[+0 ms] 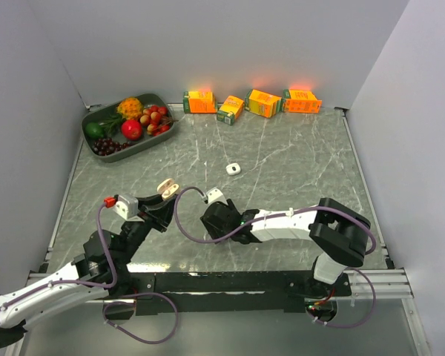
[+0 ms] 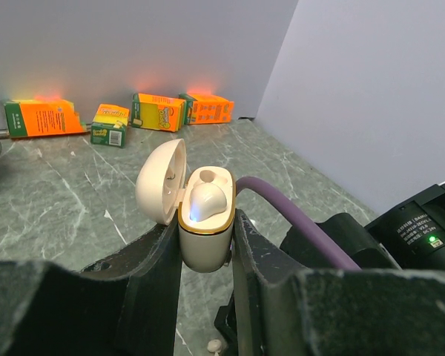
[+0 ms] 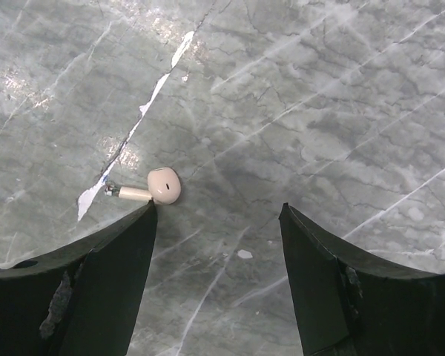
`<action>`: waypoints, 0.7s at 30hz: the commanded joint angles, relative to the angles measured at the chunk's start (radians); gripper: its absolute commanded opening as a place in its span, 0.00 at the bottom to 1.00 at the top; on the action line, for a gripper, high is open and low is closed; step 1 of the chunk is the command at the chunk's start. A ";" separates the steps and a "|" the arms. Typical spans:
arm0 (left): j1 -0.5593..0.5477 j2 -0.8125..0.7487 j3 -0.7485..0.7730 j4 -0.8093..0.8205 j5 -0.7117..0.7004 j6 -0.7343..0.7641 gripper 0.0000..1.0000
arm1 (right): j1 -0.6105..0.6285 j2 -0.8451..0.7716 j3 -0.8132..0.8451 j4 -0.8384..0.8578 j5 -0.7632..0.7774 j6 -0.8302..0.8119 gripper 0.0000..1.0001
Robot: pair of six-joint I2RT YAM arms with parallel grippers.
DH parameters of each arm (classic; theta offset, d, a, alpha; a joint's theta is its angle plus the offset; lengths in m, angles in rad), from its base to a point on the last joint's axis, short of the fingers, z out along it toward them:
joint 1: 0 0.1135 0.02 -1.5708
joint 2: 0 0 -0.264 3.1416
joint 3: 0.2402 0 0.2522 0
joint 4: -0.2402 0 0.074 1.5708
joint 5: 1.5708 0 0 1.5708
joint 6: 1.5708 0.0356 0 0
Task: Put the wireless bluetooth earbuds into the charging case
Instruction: Adjust the earbud at the center of the board.
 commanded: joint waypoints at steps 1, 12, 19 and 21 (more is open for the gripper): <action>-0.005 0.007 0.025 0.040 0.010 0.003 0.01 | -0.044 -0.031 -0.035 -0.047 0.040 -0.021 0.75; -0.005 0.005 0.023 0.040 0.011 0.000 0.01 | -0.185 -0.081 -0.058 -0.039 0.025 -0.046 0.75; -0.005 -0.010 0.029 0.034 -0.006 0.001 0.01 | -0.190 -0.169 -0.017 -0.103 -0.105 0.132 0.70; -0.004 -0.019 0.022 0.039 -0.016 -0.003 0.01 | -0.185 -0.178 0.003 -0.127 -0.154 0.268 0.68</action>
